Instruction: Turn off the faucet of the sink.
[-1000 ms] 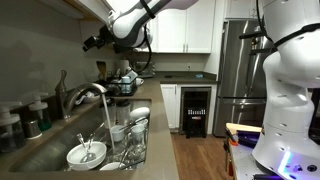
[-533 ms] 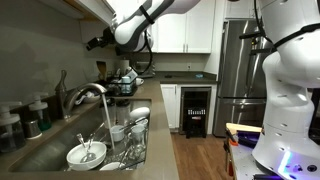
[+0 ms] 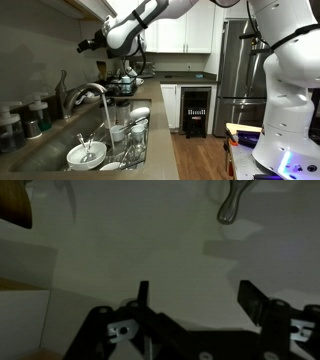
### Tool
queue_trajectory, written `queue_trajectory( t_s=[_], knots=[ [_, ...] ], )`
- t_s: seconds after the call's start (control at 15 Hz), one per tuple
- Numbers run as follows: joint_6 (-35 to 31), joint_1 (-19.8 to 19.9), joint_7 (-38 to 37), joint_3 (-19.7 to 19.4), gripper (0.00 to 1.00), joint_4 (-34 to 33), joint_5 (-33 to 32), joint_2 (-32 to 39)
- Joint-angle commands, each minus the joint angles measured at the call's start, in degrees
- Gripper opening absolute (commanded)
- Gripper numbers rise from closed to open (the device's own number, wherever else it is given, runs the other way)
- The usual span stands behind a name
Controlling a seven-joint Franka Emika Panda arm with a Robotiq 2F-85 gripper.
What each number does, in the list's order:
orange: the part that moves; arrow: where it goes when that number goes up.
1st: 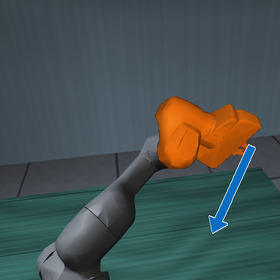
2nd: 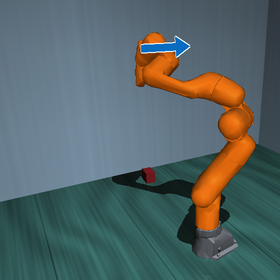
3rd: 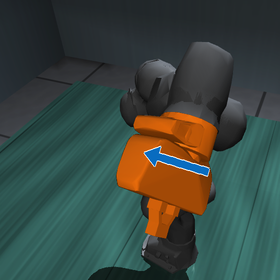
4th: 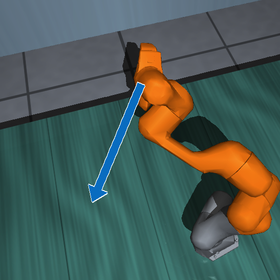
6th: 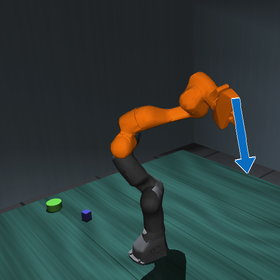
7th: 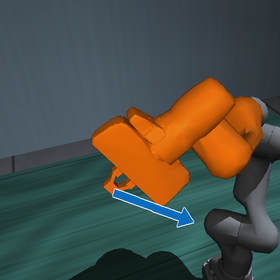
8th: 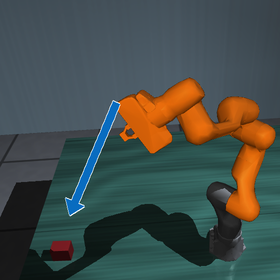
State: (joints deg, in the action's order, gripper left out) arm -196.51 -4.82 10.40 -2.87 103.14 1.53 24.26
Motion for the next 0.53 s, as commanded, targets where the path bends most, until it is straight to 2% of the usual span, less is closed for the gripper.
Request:
queue_trajectory(
  t_s=[0.0,0.27,0.47],
  knots=[
    [-0.24,3.15,-0.96,4.01,0.60,-4.53,-1.60,4.00],
    [1.03,6.58,-0.72,8.40,0.33,-8.98,-2.47,6.94],
    [2.29,10.35,-0.38,13.63,0.14,-12.57,-4.54,9.09]
  ],
)
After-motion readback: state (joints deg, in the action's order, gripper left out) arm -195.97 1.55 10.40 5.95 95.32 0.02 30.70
